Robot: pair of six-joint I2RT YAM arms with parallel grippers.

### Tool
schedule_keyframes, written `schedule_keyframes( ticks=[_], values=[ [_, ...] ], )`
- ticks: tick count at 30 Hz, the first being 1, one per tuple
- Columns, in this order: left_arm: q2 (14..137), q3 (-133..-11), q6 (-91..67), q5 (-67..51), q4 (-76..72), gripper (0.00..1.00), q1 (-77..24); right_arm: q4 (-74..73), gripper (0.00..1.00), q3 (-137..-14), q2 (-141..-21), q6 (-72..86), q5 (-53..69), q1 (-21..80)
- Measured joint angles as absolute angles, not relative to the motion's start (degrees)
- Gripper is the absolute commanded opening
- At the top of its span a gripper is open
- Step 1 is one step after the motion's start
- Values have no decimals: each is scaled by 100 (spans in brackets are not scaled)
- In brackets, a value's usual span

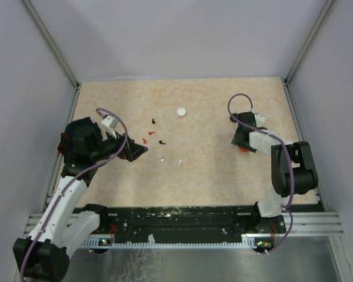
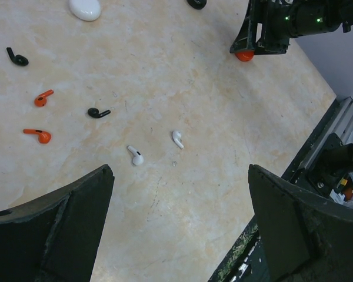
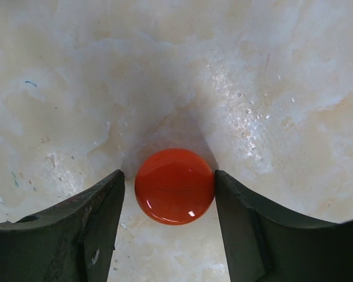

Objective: Insert the wireless bluetooth earbuds into the charging case
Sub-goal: Pick up the charging case at the center of the board.

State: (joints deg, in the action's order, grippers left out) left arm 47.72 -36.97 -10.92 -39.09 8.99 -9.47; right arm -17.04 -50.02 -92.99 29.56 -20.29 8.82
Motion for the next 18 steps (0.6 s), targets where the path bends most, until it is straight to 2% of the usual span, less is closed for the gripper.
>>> schedule_keyframes(
  ticks=[5, 11, 18],
  values=[
    [4772, -3677, -1153, -3968, 897, 100, -947, -1695, 52, -5002, -9299, 2873, -1940, 884],
    [4768, -3559, -1450, -4123, 648, 100, -947, -1726, 50, -4998, -9181, 2742, -1791, 1020],
    [4659, -3092, -2270, -4241, -106, 100, -1133, -1498, 46, -4834, -8145, 2663, -1389, 1616]
  ],
)
